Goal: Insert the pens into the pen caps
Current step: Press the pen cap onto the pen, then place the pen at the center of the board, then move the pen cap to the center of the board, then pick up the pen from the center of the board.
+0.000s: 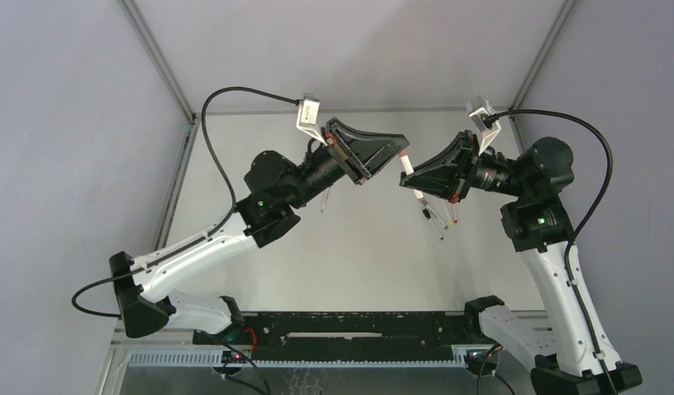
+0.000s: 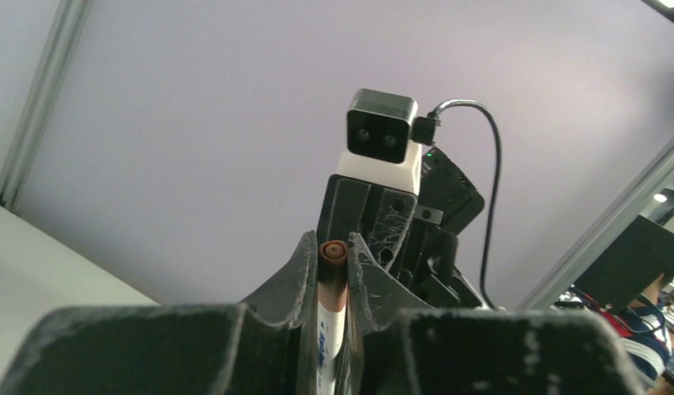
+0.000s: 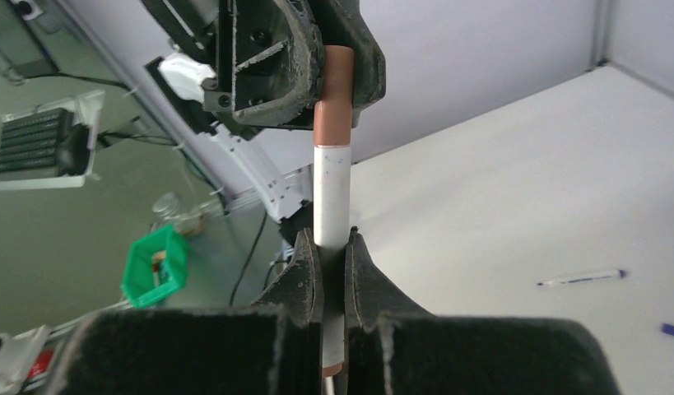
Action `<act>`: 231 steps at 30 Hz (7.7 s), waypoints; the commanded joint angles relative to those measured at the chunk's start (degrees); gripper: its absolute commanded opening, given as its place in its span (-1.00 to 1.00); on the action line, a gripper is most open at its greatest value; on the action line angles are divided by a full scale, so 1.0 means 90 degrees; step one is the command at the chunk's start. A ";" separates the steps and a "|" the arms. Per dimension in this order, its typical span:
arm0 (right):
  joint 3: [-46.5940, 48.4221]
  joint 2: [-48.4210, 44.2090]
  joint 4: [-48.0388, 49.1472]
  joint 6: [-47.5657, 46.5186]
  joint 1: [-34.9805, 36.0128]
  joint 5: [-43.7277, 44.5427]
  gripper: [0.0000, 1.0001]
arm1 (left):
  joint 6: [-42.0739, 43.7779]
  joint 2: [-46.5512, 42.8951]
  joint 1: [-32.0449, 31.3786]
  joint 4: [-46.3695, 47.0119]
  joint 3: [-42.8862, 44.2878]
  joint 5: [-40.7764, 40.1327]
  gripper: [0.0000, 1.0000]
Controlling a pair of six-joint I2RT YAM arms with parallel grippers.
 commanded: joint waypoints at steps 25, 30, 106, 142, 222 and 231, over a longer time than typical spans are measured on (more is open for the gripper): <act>0.0854 0.0763 0.2453 0.1075 -0.0408 0.1468 -1.00 | -0.0315 0.1000 -0.0621 -0.1454 -0.1265 0.3318 -1.00; 0.0504 0.0575 0.1511 -0.0011 -0.0227 0.0983 -1.00 | -0.0868 0.0238 -0.0107 -0.1140 -0.1466 0.2159 -0.82; -0.2383 0.2414 -0.3655 -0.6487 -0.2772 0.1236 -0.21 | 0.2162 0.1435 0.2566 -0.4935 -0.0678 -0.0937 0.76; -0.2343 0.2823 -0.3825 -0.6660 -0.3546 0.0998 -0.21 | 0.2743 0.7329 0.2952 -0.7551 0.5891 0.0250 -0.24; -0.2373 0.2298 -0.4320 -0.7107 -0.3663 0.0288 -0.23 | 0.2202 0.5150 0.3199 -0.7207 0.2064 -0.1311 -0.54; -0.2373 0.2180 -0.4371 -0.7173 -0.3663 0.0199 -0.23 | 0.2311 0.5196 0.3018 -0.7288 0.1924 -0.1179 -0.96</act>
